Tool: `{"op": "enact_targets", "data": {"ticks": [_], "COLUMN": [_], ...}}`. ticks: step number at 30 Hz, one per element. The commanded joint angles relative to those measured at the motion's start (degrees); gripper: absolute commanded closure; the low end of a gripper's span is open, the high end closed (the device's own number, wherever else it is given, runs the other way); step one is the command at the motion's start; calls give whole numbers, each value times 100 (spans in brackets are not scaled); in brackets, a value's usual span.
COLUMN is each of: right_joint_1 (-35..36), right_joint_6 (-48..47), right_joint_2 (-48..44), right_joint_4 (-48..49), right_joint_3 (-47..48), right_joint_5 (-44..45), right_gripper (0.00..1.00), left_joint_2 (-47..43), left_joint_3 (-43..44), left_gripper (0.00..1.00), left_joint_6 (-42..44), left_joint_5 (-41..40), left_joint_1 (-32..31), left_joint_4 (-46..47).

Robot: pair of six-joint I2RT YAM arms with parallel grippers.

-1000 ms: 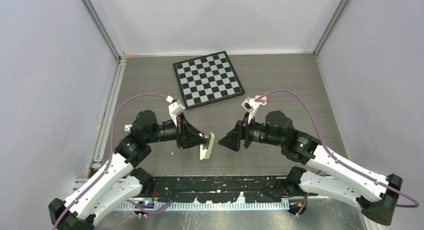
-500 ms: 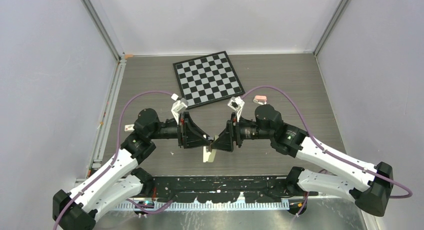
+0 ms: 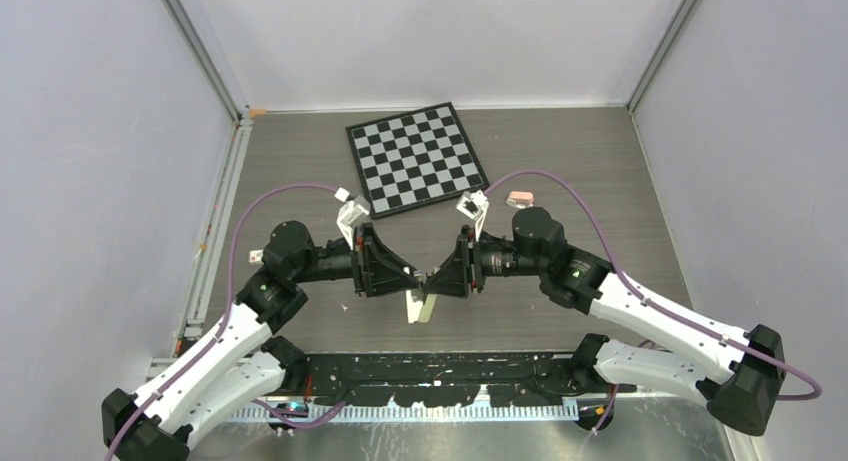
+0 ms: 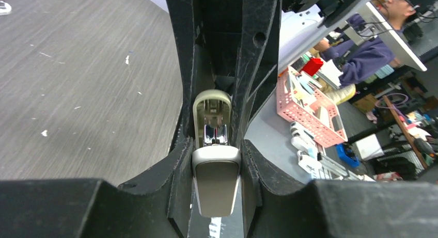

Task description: Load the staples into the stapler

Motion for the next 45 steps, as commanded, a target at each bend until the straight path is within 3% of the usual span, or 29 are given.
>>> {"op": "enact_targets", "data": {"ticks": [1,8,17,32,40,45], "right_joint_1": [-228,-323,-363,-365,-363,-363], "right_joint_6": [382,712,1648,2915,3237,3166], "right_joint_2": [-402,-601,-1238,-1362,-1265,-1117], "right_joint_4": [624,964,1908,3662,4152,4328], "right_joint_3": [-197,-603,-1407,-2350,-2647,-2588], "right_joint_5": [-24,367,1950,3794,5030,5165], "right_gripper": [83,88,90,95,96,96], "left_joint_2": [-300,-444,-1385,-1722,-1378,-1317], "left_joint_3": [256,190,-777,-2372,-2549,-2537], "left_gripper": [100,100,100,100,100,100], "left_joint_6": [384,154,-726,-2351,-2801,-2834], "left_joint_5": [-776,-2072,-4344,-5755,-6001,-6155], "left_joint_1": [15,20,29,22,16,18], "left_joint_4": [-252,-484,-241,1799,2353,2355]}}
